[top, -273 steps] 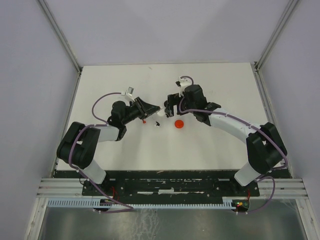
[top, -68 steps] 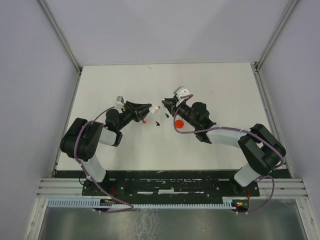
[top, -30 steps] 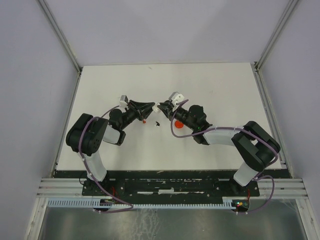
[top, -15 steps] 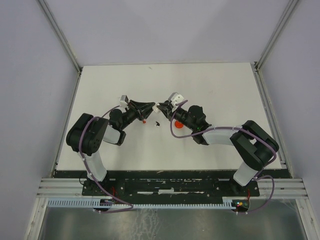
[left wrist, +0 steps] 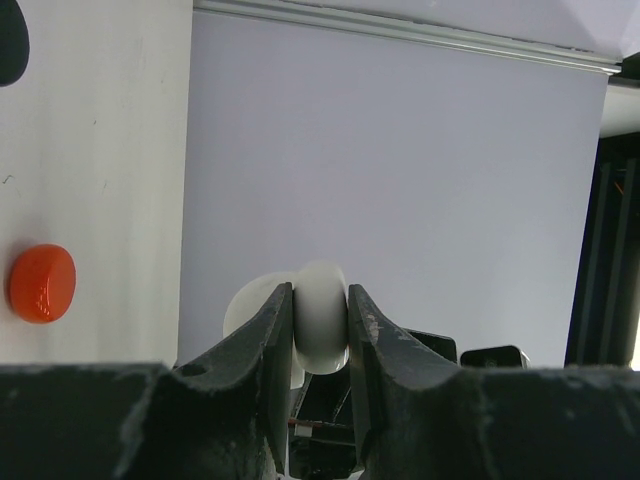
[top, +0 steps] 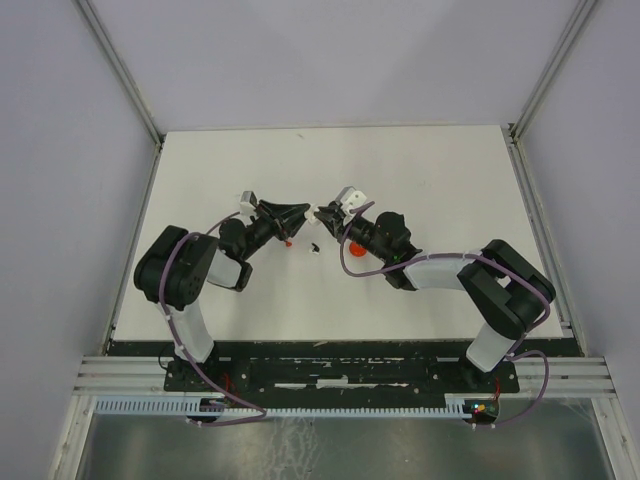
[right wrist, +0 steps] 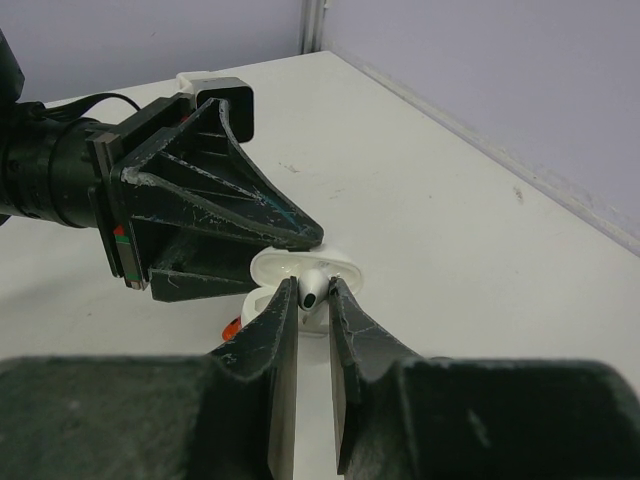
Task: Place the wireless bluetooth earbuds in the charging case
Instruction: Place the earbud in the charging case.
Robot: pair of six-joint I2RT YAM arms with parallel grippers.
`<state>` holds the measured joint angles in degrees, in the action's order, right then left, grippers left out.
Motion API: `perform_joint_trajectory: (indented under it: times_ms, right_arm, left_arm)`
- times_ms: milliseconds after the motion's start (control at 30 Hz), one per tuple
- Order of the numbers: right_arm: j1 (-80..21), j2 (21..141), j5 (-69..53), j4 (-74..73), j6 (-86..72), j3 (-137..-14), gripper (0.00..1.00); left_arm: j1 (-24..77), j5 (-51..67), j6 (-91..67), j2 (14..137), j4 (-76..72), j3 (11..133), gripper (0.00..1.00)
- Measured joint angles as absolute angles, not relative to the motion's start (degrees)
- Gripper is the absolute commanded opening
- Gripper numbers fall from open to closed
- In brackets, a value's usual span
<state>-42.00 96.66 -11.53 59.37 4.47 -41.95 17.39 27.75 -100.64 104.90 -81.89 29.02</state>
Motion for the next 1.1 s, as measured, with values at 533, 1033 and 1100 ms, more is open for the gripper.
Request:
perform_joint_trajectory:
  times_ms: [533,1033,1100]
  right_arm:
    - [-42.02,96.66,-11.29,59.51,4.38,-41.52,0.19]
    - [-42.39,96.66,-10.66,59.13,4.34,-41.39,0.3]
    - [-42.39,96.66,-10.66,59.09,4.34,-41.39,0.31]
  left_arm:
    - [17.5,26.89,-102.56,106.26,-83.31,29.02,0.03]
    - [17.5,25.61,-102.59,106.24,-83.5,29.32,0.03]
    - [17.5,25.58,-102.59,106.26,-83.48,29.32,0.03]
